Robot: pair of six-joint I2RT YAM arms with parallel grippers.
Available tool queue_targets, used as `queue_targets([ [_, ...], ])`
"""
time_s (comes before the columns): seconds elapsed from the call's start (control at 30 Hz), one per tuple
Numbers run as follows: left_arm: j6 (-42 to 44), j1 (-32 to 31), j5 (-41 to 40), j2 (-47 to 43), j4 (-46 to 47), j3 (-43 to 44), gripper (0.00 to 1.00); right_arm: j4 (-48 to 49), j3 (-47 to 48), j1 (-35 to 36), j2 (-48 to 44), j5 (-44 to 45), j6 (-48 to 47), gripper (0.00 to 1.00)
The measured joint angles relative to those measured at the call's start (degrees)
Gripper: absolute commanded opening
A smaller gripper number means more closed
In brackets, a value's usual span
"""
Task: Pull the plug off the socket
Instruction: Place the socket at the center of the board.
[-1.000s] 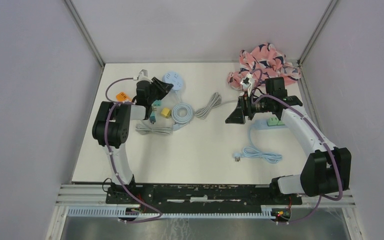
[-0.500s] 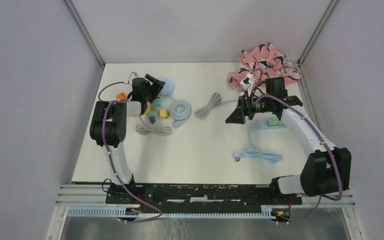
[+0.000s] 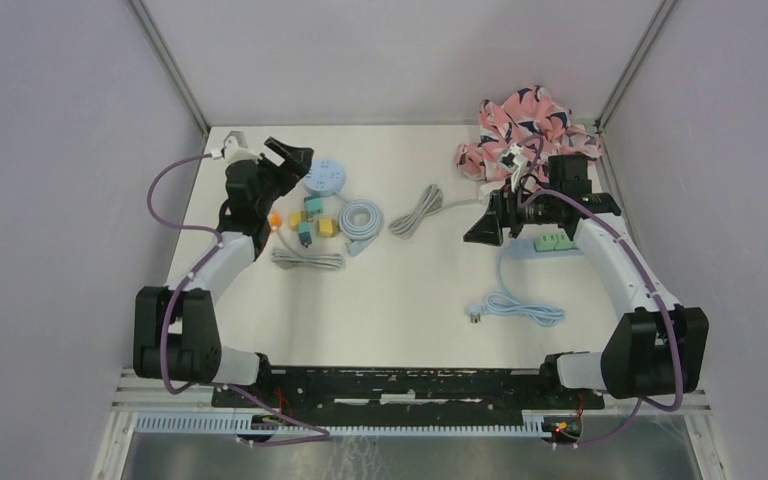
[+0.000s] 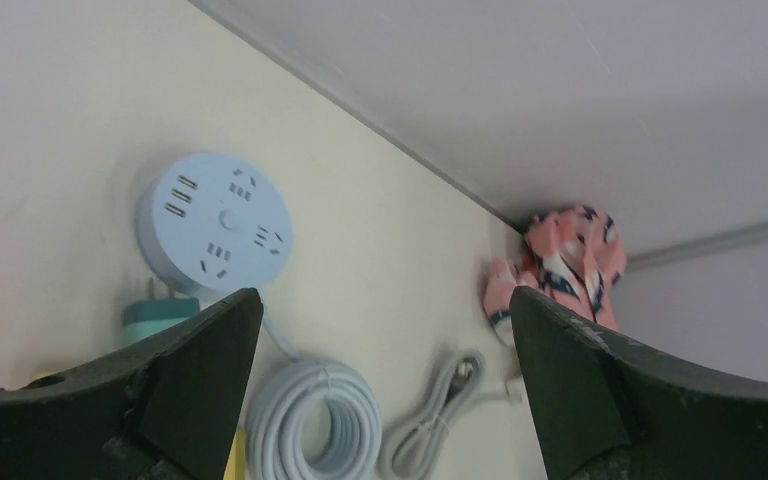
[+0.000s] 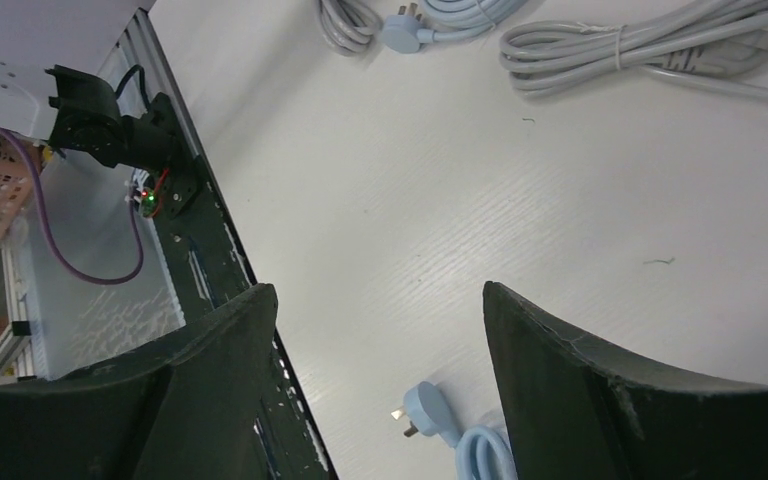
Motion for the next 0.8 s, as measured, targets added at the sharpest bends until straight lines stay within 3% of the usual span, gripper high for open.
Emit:
queue_targets([
  [0.13,4.94,-1.11,11.34,-6.67,6.47,-9.53,0.96,-2.93,0.61,-2.89,-1.05,0.39,-3.98,0.84],
  [0.2,8.59,-3.65,12.76,-8.83,6.64,-12.66,0.97,-4.85,1.38,-4.76,-1.25,-0.87,-6.32,0.85],
  [0.43,25.14,-24.63,2.75,-19.47,7.80,-25.94,0.98,-9.66,2.21,-10.54,-2.97,-6.27,-13.49,0.87],
  [0.57,28.96,-27.52,-4.04,-25.51,13.07,-37.35,1.00,-9.94,1.27,-11.13,-4.85,-6.45,-16.24,0.87],
  [0.73,30.80,-28.70,-5.38,-27.34,16.81,-39.23,0.99,-10.03,0.35,-11.61,-5.07,-6.56,-18.95,0.90],
  [0.8,32.04,-29.94,-5.31,-26.93,18.16,-39.19,0.99,-10.58,0.17,-11.63,-4.96,-6.71,-21.27,0.99],
])
